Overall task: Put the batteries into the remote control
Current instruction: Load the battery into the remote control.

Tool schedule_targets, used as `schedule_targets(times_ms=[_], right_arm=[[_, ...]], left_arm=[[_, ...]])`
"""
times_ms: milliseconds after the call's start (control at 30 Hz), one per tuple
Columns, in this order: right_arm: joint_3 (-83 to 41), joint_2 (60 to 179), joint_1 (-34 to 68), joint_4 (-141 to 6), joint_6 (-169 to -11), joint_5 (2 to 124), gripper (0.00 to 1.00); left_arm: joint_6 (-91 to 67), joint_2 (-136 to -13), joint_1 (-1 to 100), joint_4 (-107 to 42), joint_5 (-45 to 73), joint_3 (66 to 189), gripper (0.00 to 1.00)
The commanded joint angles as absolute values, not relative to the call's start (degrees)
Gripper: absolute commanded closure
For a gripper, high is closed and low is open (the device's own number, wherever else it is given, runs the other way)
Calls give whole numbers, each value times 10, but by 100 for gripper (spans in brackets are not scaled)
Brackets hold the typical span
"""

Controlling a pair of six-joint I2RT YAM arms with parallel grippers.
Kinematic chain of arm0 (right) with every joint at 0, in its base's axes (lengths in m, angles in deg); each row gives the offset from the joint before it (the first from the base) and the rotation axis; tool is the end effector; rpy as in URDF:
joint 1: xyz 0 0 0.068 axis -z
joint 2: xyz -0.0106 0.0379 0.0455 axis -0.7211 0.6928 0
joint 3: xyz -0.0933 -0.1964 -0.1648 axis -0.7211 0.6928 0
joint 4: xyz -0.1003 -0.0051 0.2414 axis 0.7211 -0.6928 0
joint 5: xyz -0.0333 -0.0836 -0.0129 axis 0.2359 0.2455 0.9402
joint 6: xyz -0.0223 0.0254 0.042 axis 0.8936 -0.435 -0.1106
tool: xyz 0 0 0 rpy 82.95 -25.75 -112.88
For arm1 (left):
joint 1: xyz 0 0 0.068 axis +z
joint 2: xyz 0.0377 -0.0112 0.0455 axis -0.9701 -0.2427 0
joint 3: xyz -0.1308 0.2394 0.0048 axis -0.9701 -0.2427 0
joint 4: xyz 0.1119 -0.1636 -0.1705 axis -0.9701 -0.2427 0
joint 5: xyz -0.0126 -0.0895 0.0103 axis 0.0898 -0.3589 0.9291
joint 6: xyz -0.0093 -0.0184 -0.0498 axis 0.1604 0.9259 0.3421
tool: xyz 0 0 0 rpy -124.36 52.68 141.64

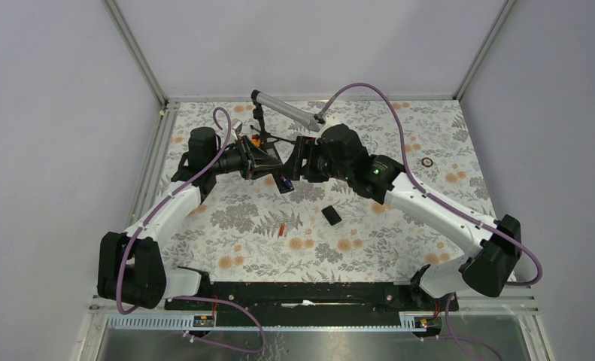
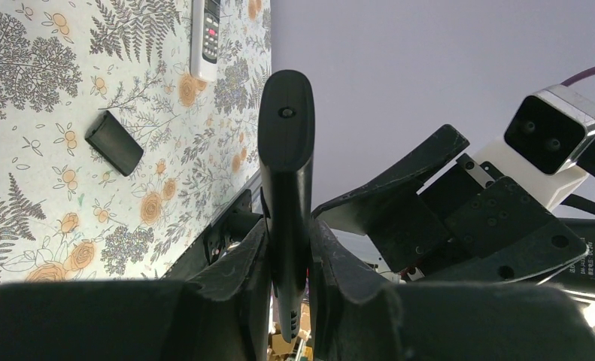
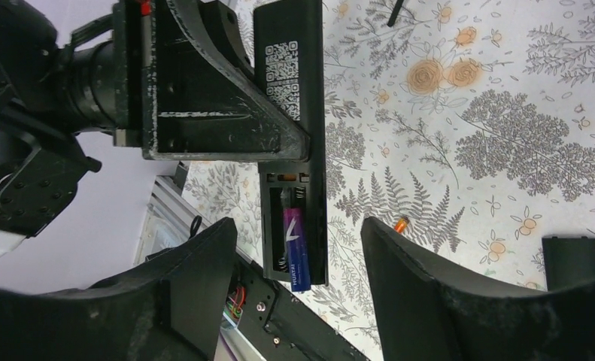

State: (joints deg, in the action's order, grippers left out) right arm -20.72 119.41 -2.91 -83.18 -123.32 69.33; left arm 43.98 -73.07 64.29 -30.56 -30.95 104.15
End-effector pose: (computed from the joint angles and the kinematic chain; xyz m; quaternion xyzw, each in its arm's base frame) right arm 0.2149 0.2493 0.3694 -0.0713 0.8248 0.4032 0.3899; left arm 0.2722 -0.0853 0.2830 -0.1217 0.7702 -0.6071 0.1531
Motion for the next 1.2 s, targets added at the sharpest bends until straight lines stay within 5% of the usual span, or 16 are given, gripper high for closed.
schedule_targets(times_ms=[0, 167, 433, 1167], right_arm=[[-248, 1213, -28, -859, -1211, 679, 34], [-246, 1220, -28, -861, -1212, 671, 44], [-237, 1221, -28, -853, -1210, 653, 35], [-239, 1242, -28, -859, -1207, 660, 60]], left_arm=[[438, -716, 646, -277, -312, 1070, 100], [439, -717, 646, -276, -311, 1072, 100], [443, -719, 646, -273, -312, 1072, 100], [464, -719, 646, -252, -312, 1073, 100]])
